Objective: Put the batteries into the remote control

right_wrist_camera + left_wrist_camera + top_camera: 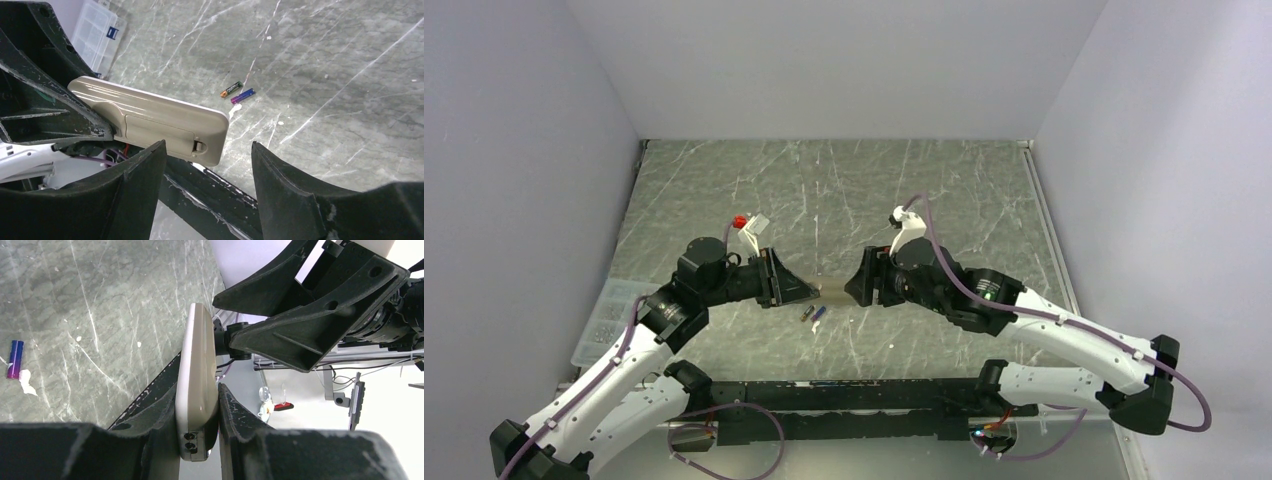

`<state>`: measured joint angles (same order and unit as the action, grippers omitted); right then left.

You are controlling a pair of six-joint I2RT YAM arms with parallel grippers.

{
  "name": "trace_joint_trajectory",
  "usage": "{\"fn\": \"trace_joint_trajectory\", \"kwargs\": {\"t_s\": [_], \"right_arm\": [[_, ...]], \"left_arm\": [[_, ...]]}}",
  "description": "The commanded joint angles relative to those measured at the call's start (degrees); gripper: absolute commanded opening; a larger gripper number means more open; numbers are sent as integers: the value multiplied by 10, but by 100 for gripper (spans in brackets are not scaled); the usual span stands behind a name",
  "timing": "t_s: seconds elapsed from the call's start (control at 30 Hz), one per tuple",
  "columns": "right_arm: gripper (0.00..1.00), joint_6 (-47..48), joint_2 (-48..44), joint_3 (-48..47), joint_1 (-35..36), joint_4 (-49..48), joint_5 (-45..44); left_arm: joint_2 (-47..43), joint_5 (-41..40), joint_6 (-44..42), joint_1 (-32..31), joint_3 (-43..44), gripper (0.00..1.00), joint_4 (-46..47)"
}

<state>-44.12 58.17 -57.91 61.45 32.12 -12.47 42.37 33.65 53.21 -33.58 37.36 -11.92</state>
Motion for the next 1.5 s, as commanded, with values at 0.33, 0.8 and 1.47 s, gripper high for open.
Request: {"fn": "trace_joint_trajectory", "kwargs": {"t_s": [0.33, 0.8, 1.47], "right_arm": [[64, -2, -29, 0, 3, 41, -43], [64, -5, -18, 10, 3, 39, -51], [63, -8, -21, 16, 3, 49, -61]], "left_arm": [[-8, 19, 7, -3, 28, 0, 30], [-7, 36, 21, -3, 25, 0, 52], [-4, 40, 29, -3, 22, 0, 67]]}}
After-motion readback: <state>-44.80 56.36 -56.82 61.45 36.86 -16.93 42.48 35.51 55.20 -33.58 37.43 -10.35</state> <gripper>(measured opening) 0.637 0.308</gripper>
